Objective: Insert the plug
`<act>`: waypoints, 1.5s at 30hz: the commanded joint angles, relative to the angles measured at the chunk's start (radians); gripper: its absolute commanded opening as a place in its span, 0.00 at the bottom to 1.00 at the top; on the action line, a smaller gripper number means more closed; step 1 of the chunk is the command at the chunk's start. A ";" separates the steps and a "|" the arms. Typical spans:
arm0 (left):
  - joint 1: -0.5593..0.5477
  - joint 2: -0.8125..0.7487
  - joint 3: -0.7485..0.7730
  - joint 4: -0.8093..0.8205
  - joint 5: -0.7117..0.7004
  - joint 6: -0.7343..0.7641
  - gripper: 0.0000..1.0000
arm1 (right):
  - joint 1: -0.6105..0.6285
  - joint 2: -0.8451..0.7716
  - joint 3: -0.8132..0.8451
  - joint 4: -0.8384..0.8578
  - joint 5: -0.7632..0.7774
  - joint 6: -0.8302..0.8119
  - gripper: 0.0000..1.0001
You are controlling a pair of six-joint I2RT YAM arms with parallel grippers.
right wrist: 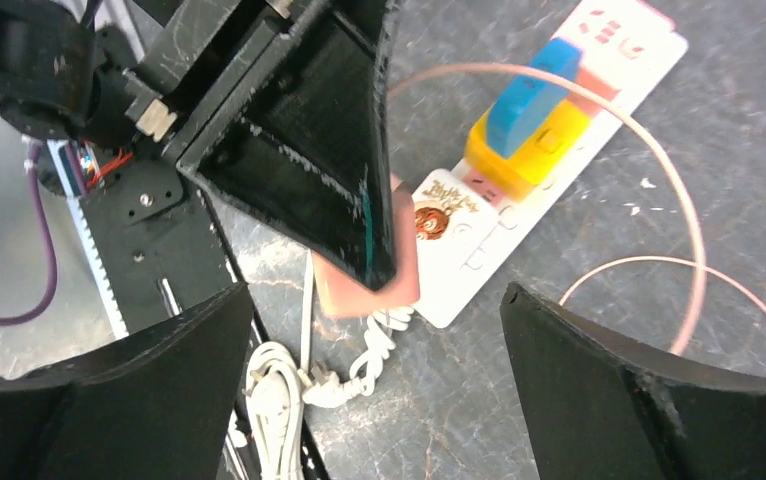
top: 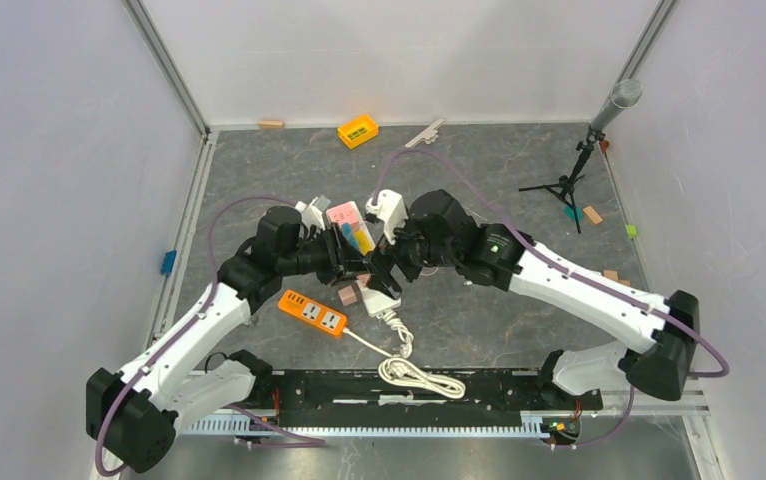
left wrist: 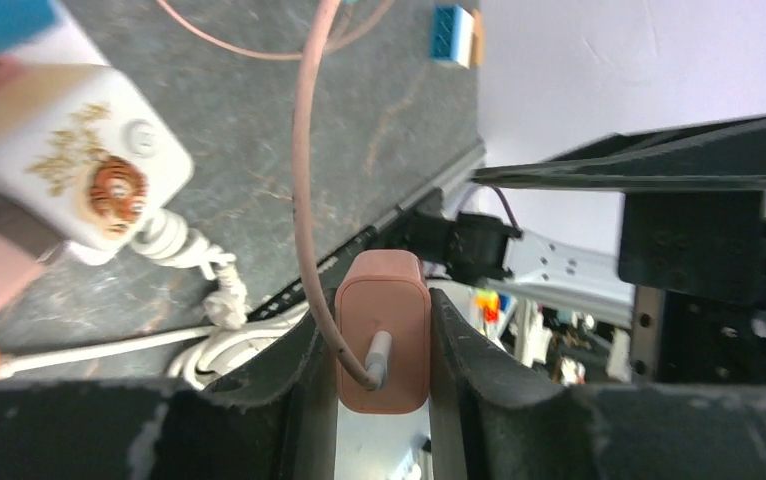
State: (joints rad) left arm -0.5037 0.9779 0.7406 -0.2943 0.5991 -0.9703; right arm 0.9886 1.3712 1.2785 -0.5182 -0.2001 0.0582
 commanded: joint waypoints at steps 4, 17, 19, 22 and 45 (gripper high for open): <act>-0.002 -0.116 0.173 -0.273 -0.419 0.104 0.02 | 0.001 -0.113 -0.071 0.117 0.182 0.085 0.98; -0.001 -0.210 0.272 -0.922 -1.027 -0.286 0.02 | -0.007 -0.120 -0.190 0.150 0.221 0.189 0.98; -0.001 -0.194 0.255 -0.973 -1.035 -0.339 0.02 | -0.006 -0.107 -0.195 0.154 0.204 0.199 0.98; -0.001 -0.152 0.225 -1.021 -1.032 -0.370 0.02 | -0.007 -0.090 -0.198 0.154 0.175 0.206 0.98; -0.077 -0.061 -0.019 -0.869 -0.937 -0.698 0.02 | -0.008 -0.043 -0.190 0.098 0.152 0.231 0.98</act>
State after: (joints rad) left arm -0.5449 0.8936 0.7269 -1.2308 -0.3061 -1.5612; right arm 0.9836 1.3228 1.0687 -0.4099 -0.0563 0.2760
